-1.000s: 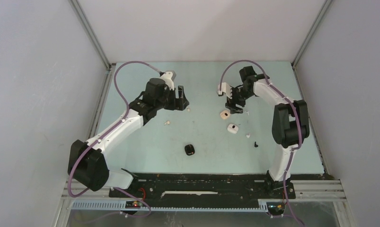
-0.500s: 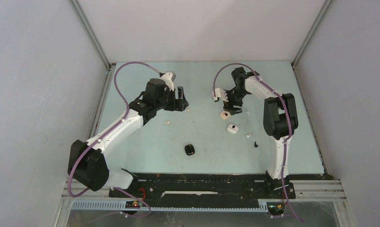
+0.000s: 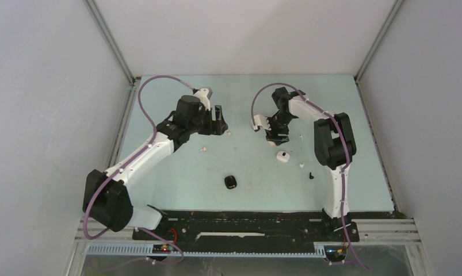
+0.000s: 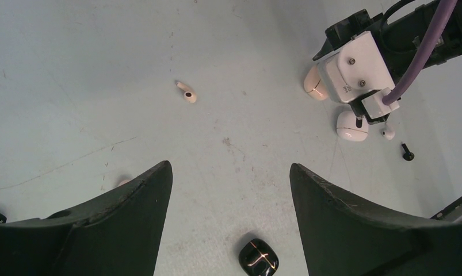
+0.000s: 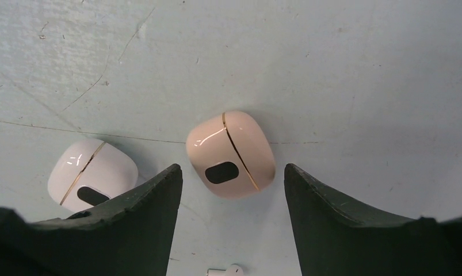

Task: Insert the wireless bluetooth earbuds into the charging case
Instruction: Pick up the charging case at the center of the board.

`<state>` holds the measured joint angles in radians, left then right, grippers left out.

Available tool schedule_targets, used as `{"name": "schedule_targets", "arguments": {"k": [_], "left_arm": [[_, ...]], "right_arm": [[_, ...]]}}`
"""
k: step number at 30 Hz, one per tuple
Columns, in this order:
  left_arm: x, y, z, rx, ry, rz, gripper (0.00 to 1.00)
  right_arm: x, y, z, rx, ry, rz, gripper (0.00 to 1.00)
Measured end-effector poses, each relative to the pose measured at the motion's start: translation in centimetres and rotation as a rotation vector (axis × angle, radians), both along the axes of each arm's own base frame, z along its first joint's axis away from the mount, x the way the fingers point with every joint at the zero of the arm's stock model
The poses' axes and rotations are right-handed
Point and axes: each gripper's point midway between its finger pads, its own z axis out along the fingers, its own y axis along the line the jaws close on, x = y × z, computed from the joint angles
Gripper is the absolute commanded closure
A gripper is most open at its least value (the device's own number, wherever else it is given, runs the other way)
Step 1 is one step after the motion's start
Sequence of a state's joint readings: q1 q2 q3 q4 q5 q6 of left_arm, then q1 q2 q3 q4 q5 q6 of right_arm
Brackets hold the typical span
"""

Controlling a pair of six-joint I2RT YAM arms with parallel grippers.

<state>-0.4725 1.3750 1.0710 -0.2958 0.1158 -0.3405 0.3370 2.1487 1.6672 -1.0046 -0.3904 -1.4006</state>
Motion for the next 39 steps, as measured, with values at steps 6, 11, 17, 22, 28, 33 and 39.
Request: {"name": "schedule_targets", "arguments": {"k": [6, 11, 17, 22, 28, 33, 39], "left_arm": [[0.0, 0.0, -0.3, 0.004, 0.008, 0.000, 0.19], [0.0, 0.0, -0.6, 0.008, 0.017, 0.000, 0.19], [-0.1, -0.3, -1.0, -0.001, 0.033, -0.007, 0.19], [-0.4, -1.4, -1.8, -0.041, 0.082, -0.033, 0.20], [-2.4, -5.6, -0.8, -0.119, 0.088, -0.123, 0.20], [-5.5, -10.2, 1.1, -0.277, 0.095, -0.234, 0.25], [-8.0, -12.3, 1.9, -0.453, 0.171, -0.291, 0.33]], "right_arm": [[-0.9, -0.2, -0.8, -0.004, 0.028, 0.000, 0.37], [-1.3, -0.3, -1.2, -0.007, 0.038, -0.010, 0.52], [-2.5, -0.2, -1.1, 0.021, 0.042, -0.079, 0.62], [-4.5, 0.1, 0.3, 0.069, 0.084, -0.176, 0.65], [-6.2, 1.2, 7.6, 0.207, 0.036, -0.310, 0.65], [-9.0, 1.6, 13.0, 0.330, 0.001, -0.381, 0.65], [-12.3, 1.8, 14.2, 0.387, 0.045, -0.430, 0.65]]}}
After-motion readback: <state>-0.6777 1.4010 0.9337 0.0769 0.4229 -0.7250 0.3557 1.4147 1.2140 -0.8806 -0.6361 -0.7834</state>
